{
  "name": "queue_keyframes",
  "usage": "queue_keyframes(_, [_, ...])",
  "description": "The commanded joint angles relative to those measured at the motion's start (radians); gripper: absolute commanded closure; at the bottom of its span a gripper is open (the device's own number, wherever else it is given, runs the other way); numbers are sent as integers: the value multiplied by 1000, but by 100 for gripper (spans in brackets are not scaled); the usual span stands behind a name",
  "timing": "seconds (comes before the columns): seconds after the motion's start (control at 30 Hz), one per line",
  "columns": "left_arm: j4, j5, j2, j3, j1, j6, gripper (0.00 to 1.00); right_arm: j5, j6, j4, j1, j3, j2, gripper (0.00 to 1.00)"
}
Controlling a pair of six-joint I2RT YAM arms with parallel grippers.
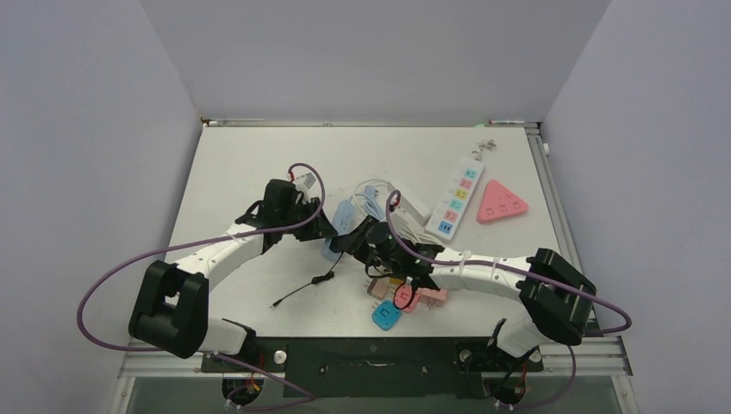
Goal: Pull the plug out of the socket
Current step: Remove the plug from the socket.
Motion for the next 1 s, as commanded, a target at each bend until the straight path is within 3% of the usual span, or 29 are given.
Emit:
queue_keyframes(0.0, [22, 19, 0, 42, -27, 21, 100, 28, -25, 40, 9, 88, 24, 95])
queue_keyframes(0.4, [13, 8, -1, 48, -40, 28, 100, 31, -36, 37, 14, 124, 48, 95])
queue_keyframes(0.97, [54, 87, -18, 41, 44, -1, 100, 53, 15, 29, 14, -83, -39, 95])
